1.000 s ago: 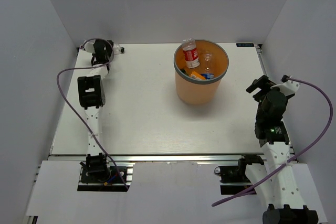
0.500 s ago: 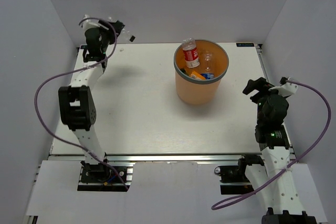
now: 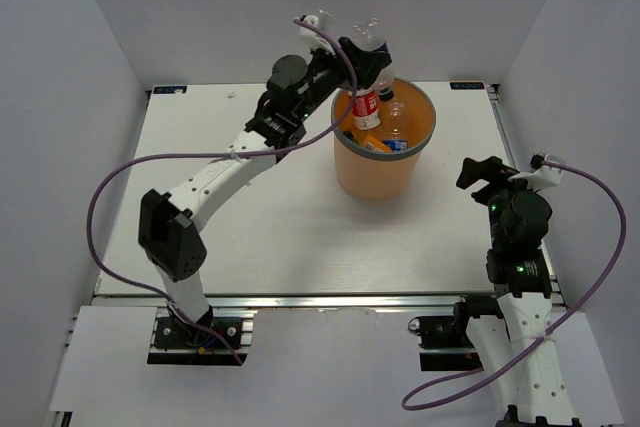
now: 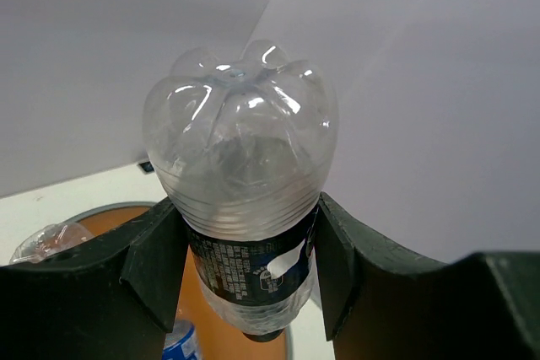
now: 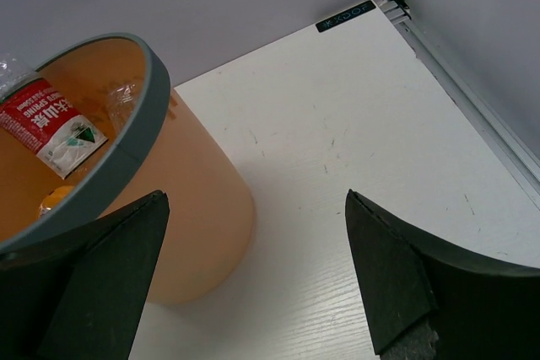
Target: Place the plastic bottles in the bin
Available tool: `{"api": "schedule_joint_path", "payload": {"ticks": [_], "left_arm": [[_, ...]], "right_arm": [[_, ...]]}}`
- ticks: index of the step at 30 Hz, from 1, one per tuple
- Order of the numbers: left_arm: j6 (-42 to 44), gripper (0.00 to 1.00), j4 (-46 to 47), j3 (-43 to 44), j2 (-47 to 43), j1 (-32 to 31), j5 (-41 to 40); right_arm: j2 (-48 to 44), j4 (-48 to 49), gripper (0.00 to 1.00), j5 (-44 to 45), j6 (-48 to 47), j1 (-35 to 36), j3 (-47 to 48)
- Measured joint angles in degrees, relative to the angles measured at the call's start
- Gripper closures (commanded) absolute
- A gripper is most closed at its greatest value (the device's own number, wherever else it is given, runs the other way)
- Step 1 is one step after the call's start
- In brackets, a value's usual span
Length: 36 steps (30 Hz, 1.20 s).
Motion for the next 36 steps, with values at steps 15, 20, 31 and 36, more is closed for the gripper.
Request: {"api": "schedule_joint_path", "payload": {"ticks": [15, 20, 31, 36], "left_arm": [[12.0, 0.02, -26.4, 27.1, 18.1, -4.2, -2.2], [15.0, 0.02, -27.5, 17.7, 6.8, -3.7, -10.7], [1.5, 0.02, -23.7, -46.5, -47.1, 20.0, -34.7], [-2.7, 0.02, -27.1, -58.4, -52.8, 22.3, -38.6]], "right_arm": [[-0.9, -0.9, 0.11, 0.3, -0.1, 0.0, -0.1], [-0.8, -0.9, 0.11, -1.2, -0.5, 0.0, -0.1], [-0.9, 1.7, 0.11, -2.9, 0.3, 0.0, -4.5], [-1.0, 2.1, 0.11, -2.1, 2.5, 0.0, -5.3]]}}
